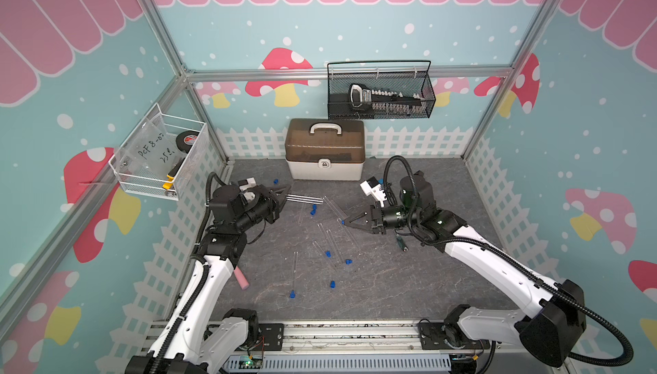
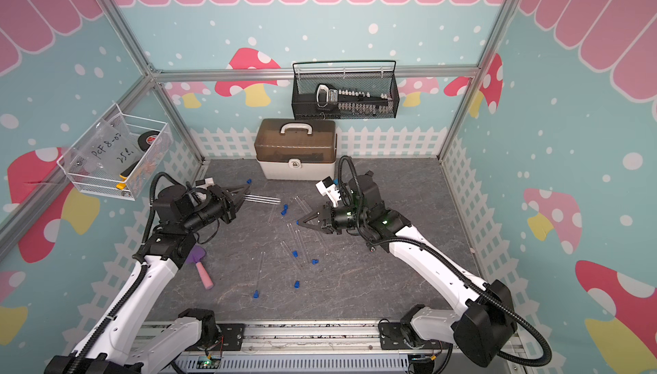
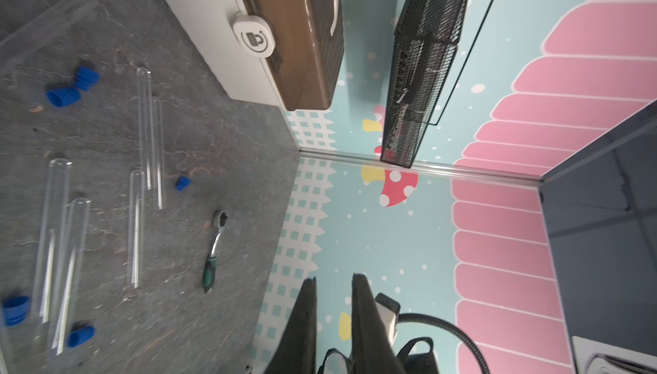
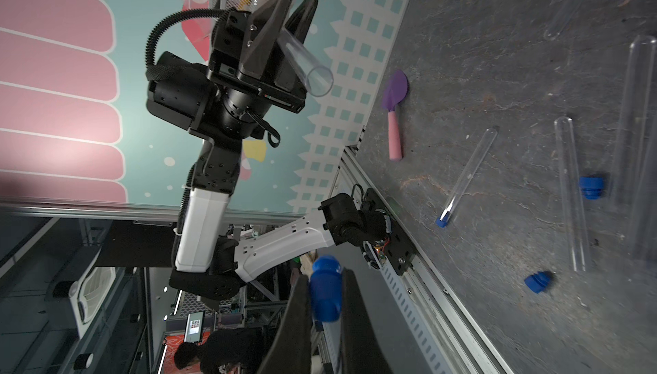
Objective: Remove stoppers from test tubes
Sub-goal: Place the test tube at the center of the board.
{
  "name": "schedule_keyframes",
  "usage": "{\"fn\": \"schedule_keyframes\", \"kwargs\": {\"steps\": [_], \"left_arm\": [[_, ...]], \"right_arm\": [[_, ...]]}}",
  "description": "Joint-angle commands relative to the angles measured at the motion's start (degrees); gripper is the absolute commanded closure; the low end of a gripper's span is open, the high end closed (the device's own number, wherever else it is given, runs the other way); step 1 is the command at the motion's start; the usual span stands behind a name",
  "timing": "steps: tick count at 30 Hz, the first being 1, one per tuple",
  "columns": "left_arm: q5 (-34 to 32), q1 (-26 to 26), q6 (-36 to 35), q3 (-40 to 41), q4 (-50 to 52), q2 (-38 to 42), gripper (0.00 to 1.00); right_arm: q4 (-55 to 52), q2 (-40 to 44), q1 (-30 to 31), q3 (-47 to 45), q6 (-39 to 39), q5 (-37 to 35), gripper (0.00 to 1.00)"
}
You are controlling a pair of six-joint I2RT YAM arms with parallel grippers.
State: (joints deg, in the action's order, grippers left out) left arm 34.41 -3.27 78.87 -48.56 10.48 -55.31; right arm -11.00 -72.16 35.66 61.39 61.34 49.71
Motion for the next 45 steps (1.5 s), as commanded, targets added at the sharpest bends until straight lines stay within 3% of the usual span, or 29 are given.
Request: {"fn": "schedule_keyframes", "kwargs": {"steps": [1,4,8,14,20,31,39,45], "left_arm": [[0.0,0.0,-9.2,3.0,15.5,1.5,1.00],[-0.8,-1.1,-12.6,10.7,18.3,3.2,1.00],[-2.2,-2.6,-13.3,18.3,17.8,4.6,1.00],[-4.1,-5.2,-10.2,24.4,8.7,1.8,1.00],[-5.4,-9.2,-12.4,24.2,3.7,-6.7,1.00],[-3.5,-9.4,-19.1,17.5,-1.5,-23.4,1.00],[-2.4,-9.4,-21.6,15.2,-1.0,-29.6,1.00],[-1.8,-9.5,-23.7,12.6,0.6,-32.9,0.91]], "right_arm": [[-12.5,1.1,0.1,-1.4,-8.6,-4.1,1.00],[-19.3,0.5,1.3,-1.6,-14.1,-6.9,1.00],[-20.3,-3.0,6.3,-1.6,-15.1,-8.8,1.00],[-22.7,-11.1,14.9,3.8,-18.2,-13.4,1.00],[-22.3,-17.6,18.2,7.1,-19.1,-15.5,1.00],[-23.9,-30.6,21.1,13.6,-23.0,-17.8,1.00],[-23.9,-38.3,21.1,15.7,-23.9,-20.1,1.00],[-24.4,-41.1,21.0,16.7,-23.6,-22.9,1.00]]}}
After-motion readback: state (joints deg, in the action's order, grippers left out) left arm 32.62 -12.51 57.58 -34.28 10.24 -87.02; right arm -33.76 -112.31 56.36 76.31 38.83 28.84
